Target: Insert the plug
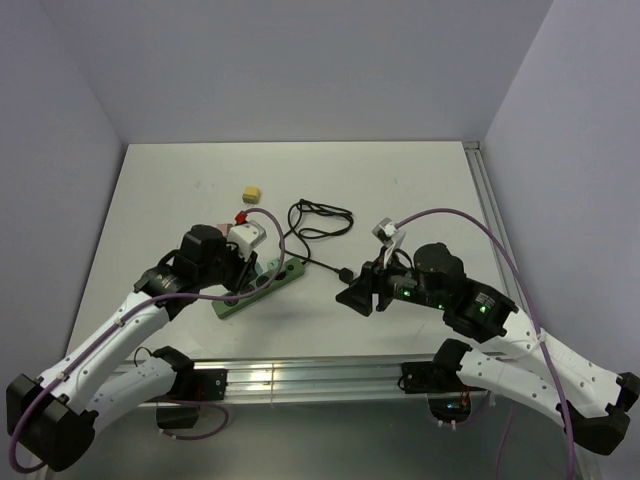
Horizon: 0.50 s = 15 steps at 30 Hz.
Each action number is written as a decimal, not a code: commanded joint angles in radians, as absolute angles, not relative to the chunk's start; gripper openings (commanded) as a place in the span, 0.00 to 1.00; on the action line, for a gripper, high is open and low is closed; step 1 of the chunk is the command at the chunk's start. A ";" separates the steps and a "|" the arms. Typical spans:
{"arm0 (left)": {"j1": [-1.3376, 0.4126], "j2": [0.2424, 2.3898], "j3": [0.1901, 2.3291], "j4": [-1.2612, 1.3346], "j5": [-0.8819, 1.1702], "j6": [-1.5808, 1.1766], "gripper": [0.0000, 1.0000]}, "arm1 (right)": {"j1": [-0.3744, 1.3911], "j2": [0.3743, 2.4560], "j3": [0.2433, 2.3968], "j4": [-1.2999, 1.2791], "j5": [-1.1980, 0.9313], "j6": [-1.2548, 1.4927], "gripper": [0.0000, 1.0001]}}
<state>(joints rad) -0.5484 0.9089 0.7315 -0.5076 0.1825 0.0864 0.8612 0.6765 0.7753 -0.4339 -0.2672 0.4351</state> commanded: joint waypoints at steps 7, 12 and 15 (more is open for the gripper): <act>-0.538 0.971 0.651 -0.266 0.147 0.184 0.00 | 0.861 0.621 0.715 -0.341 -0.224 0.459 0.63; -0.538 0.930 0.585 -0.206 0.164 0.231 0.00 | 0.861 0.604 0.689 -0.325 -0.213 0.462 0.63; -0.538 0.925 0.565 -0.207 0.170 0.276 0.00 | 0.861 0.604 0.670 -0.308 -0.218 0.468 0.63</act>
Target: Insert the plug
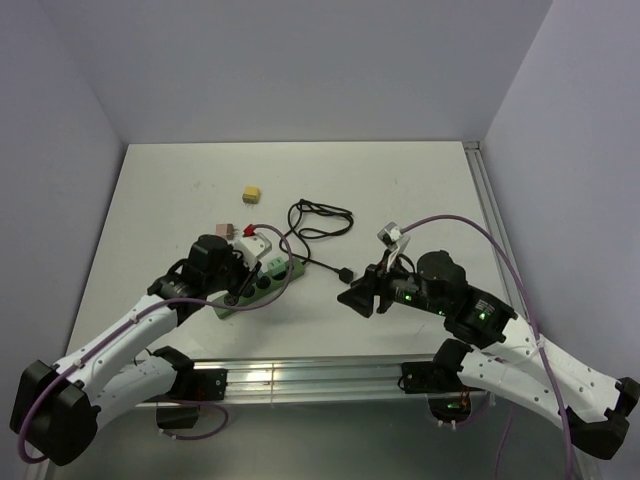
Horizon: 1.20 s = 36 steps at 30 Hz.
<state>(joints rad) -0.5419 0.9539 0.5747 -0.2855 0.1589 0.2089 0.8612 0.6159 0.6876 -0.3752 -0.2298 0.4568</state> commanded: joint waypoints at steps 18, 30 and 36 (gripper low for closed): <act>-0.531 1.055 0.557 -0.181 0.278 0.356 0.00 | 0.861 0.591 0.630 -0.287 -0.203 0.472 0.62; -0.523 1.097 0.549 -0.155 0.278 0.357 0.00 | 0.861 0.571 0.604 -0.270 -0.210 0.488 0.62; -0.505 1.126 0.554 -0.138 0.293 0.359 0.00 | 0.861 0.563 0.601 -0.273 -0.204 0.486 0.62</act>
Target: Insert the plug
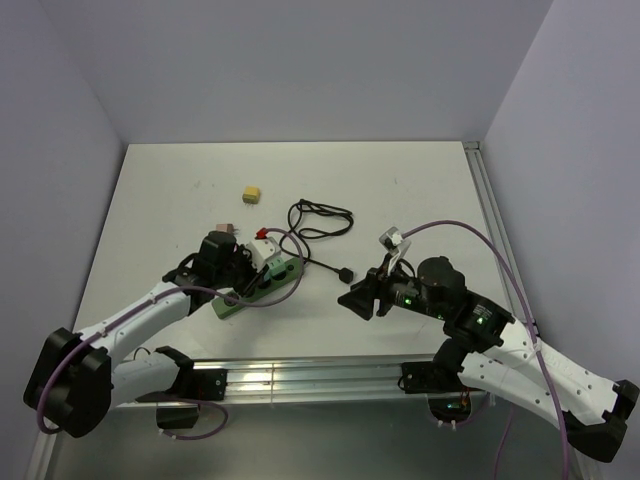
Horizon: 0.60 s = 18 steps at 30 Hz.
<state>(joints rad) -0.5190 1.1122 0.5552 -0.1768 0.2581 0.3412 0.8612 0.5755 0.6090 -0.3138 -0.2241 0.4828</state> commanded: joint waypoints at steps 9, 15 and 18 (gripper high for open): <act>-0.497 1.187 0.554 -0.153 0.287 0.359 0.00 | 0.861 0.554 0.597 -0.276 -0.198 0.486 0.62; -0.499 1.169 0.534 -0.160 0.282 0.360 0.00 | 0.861 0.548 0.592 -0.278 -0.195 0.486 0.62; -0.499 1.129 0.512 -0.144 0.270 0.351 0.00 | 0.861 0.548 0.586 -0.275 -0.195 0.486 0.62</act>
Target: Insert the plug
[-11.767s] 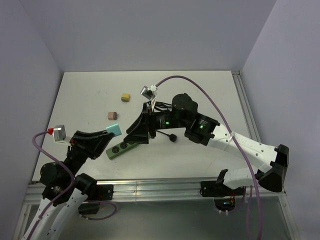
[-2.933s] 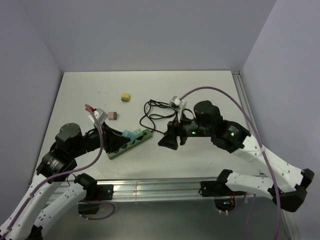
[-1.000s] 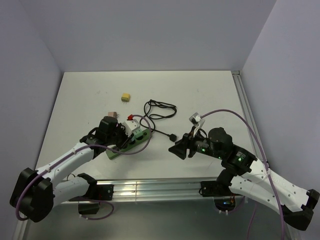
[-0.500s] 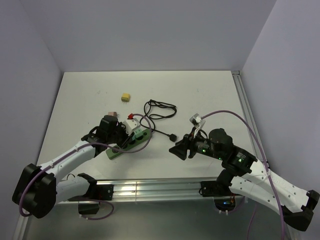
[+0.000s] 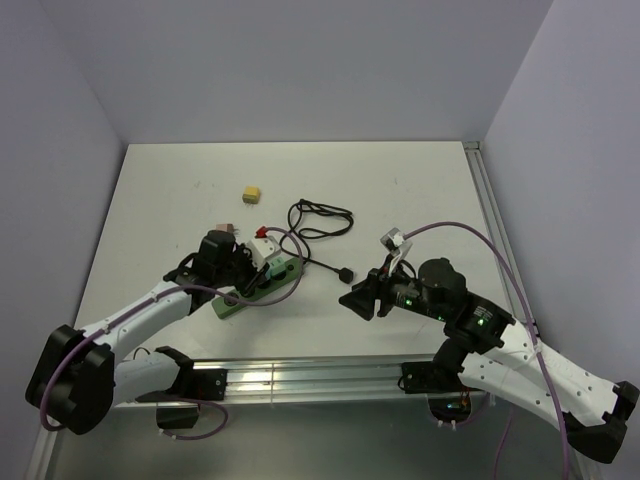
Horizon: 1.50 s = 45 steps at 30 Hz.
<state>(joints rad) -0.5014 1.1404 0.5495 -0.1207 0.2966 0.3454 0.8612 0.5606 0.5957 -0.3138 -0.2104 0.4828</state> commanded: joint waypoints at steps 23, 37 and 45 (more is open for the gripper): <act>-0.497 1.103 0.503 -0.140 0.261 0.347 0.00 | 0.762 1.602 1.119 -0.359 0.034 0.788 0.59; -0.499 1.131 0.512 -0.138 0.276 0.342 0.00 | 0.718 1.946 1.396 -0.459 0.113 0.745 0.40; -0.497 1.124 0.515 -0.140 0.271 0.341 0.00 | 0.718 2.020 1.385 -0.422 0.077 0.744 0.27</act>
